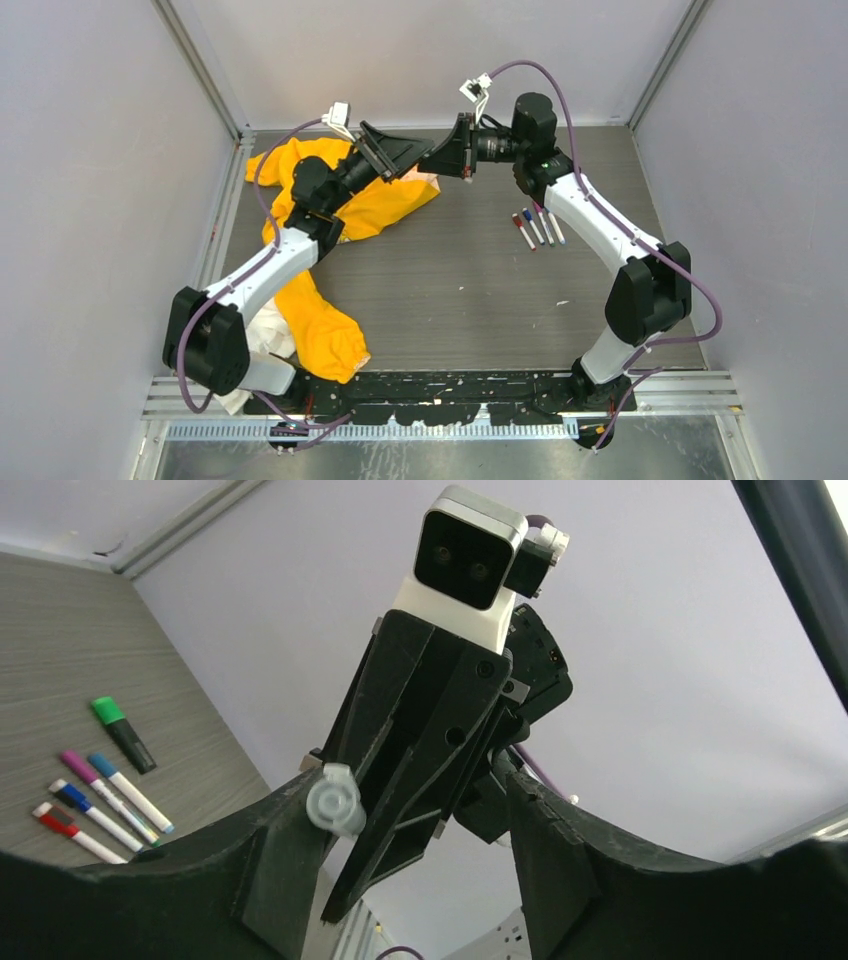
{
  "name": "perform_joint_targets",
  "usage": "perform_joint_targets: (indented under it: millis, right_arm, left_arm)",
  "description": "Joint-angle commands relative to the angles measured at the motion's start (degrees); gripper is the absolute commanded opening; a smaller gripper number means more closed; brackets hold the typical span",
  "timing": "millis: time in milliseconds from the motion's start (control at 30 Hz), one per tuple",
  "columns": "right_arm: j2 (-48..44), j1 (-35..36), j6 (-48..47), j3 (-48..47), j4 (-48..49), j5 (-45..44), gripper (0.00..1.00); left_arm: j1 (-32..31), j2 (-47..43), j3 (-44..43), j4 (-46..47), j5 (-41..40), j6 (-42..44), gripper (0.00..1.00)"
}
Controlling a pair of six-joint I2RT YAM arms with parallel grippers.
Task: Insert the pens into the pen caps
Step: Press the pen cap onto the pen.
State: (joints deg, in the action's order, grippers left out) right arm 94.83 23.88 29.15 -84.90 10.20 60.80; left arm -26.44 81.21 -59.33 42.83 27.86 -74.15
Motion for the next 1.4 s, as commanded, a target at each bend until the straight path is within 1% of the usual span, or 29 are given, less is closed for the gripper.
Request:
perform_joint_targets:
  millis: [0,133,300,367,500,600,733,900,1067,1267,1367]
  right_arm:
    - [-4.0,0.1,6.0,1.0,13.1,-2.9,0.01]
    - [-4.6,0.1,9.5,2.8,17.2,-2.8,0.01]
    - [-5.0,0.1,13.0,5.1,21.9,-3.1,0.01]
    - [-5.4,-0.2,14.2,5.9,23.5,-4.5,0.01]
    - [-6.1,-0.9,17.3,7.1,25.8,-9.4,0.01]
    - [-6.0,-1.1,20.1,7.7,27.1,-13.7,0.01]
    - [-5.8,-0.6,22.3,7.8,29.2,-15.5,0.01]
    - [-5.9,-0.3,22.1,8.0,30.4,-15.7,0.01]
    - [-6.5,-0.2,21.8,8.8,31.3,-15.4,0.01]
    - [-6.8,-0.2,21.3,9.7,32.1,-15.0,0.01]
    - [-6.6,-0.2,21.6,9.7,32.4,-15.1,0.01]
  left_arm:
    - [0.7,-5.6,3.1,-3.5,1.4,2.6,0.67]
    - [1.4,-8.5,5.0,-5.8,-0.7,4.9,0.69]
    - [1.6,-10.2,6.8,-4.8,-2.3,5.6,0.69]
    - [1.6,-11.0,8.9,-2.1,-2.7,6.6,0.69]
    - [1.4,-12.7,14.9,7.4,-2.5,11.1,0.69]
    - [-0.7,-11.6,16.7,12.2,-1.5,13.5,0.69]
    - [-5.8,-7.8,13.5,12.1,-3.3,18.2,0.68]
    - [-8.8,-1.8,8.6,13.2,-6.1,18.3,0.64]
    - [-9.8,2.2,4.5,13.3,-8.3,17.6,0.59]
    - [-9.9,4.8,0.5,13.6,-8.5,16.8,0.55]
    - [-9.9,5.9,-0.7,13.1,-9.0,16.3,0.49]
